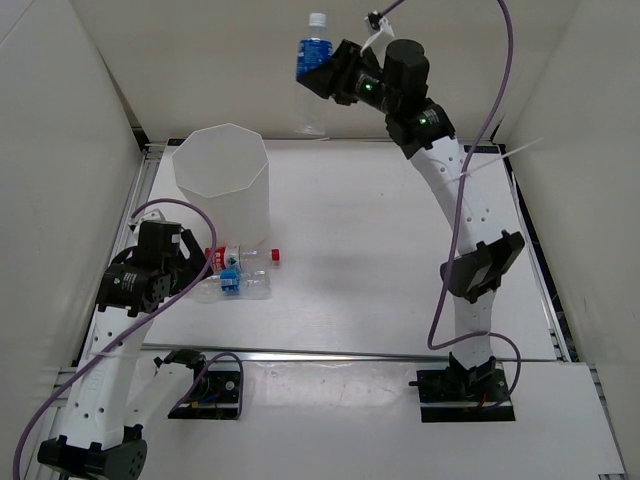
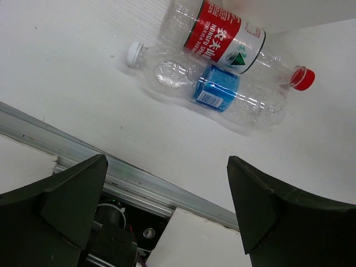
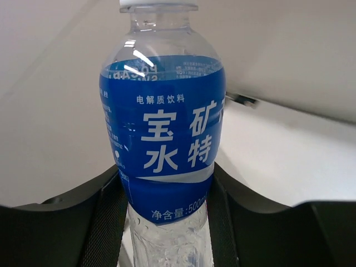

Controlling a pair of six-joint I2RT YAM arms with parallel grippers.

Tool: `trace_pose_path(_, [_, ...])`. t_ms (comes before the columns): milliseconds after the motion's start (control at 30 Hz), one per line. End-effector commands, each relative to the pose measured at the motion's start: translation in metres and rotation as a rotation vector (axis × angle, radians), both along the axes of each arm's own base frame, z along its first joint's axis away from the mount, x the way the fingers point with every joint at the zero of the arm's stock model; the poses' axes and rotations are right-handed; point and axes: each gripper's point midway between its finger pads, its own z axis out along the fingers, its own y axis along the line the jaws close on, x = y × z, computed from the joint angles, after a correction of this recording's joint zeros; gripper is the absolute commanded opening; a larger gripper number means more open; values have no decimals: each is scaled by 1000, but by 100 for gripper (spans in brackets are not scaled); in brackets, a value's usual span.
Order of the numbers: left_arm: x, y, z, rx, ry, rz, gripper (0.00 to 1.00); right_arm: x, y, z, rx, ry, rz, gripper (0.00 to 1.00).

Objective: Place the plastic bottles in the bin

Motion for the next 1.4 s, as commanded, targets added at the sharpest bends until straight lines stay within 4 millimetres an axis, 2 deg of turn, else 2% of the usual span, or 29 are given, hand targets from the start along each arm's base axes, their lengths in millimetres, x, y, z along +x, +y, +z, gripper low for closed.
trace_pose_path(0, [5, -2, 3, 6, -26, -26, 100, -17, 40, 38, 134, -114, 99, 19])
trace_pose_path(33, [4, -3, 0, -2, -15, -33, 100, -17, 51, 39, 160, -135, 118, 19])
trace_pose_path(133, [3, -5, 1, -11, -25, -39, 100, -17, 62, 50, 223, -167, 128, 19])
trace_pose_path(333, [-1, -10, -1, -34, -46, -77, 100, -27, 116, 15, 260, -81, 221, 19])
trace_pose_path(400, [-3, -12, 2, -46, -65, -85, 100, -33, 123, 15, 253, -109, 234, 21])
trace_pose_path(433, [-3, -13, 2, -48, -63, -97, 100, -32, 130, 7, 248, -97, 233, 21])
trace_pose_path(567, [-9, -12, 7, -51, -92, -98, 100, -27, 137, -8, 242, -76, 245, 22])
trace_pose_path(667, [-10, -11, 8, -46, -104, -92, 100, -27, 137, -8, 236, -85, 244, 22])
trace_pose_path(767, [-11, -9, 6, -46, -105, -78, 100, -31, 142, -10, 227, -84, 253, 26])
trace_pose_path(833, [-11, -9, 6, -46, -105, -78, 100, -39, 147, -11, 225, -84, 276, 34])
trace_pose_path(867, [-10, -9, 5, -44, -94, -78, 100, -44, 152, -20, 201, -66, 297, 43])
trace_pose_path(933, [-7, -10, 4, -44, -91, -78, 100, -47, 157, -28, 183, -57, 304, 49])
trace_pose_path(967, [-8, -11, 1, -49, -81, -84, 100, -49, 155, -23, 183, -73, 304, 53])
trace_pose_path(1000, [-8, -11, 1, -50, -81, -84, 100, -49, 155, -25, 176, -63, 303, 59])
trace_pose_path(1033, [-8, -11, 1, -50, -81, -84, 100, -49, 155, -26, 171, -70, 302, 68])
trace_pose_path(1133, [-8, -12, 1, -56, -84, -77, 100, -45, 155, -31, 145, -76, 285, 77])
trace_pose_path(1200, [-10, -12, 0, -60, -76, -70, 100, -47, 152, -28, 136, -90, 284, 84])
trace_pose_path(1233, [-11, -10, 2, -55, -89, -64, 100, -46, 152, -33, 116, -91, 282, 93])
trace_pose_path(1267, [-11, -10, 3, -63, -100, -57, 100, -52, 147, -20, 119, -110, 281, 96])
trace_pose_path(1367, [-12, -5, 2, -48, -106, -28, 100, -63, 139, -18, 77, -122, 298, 100])
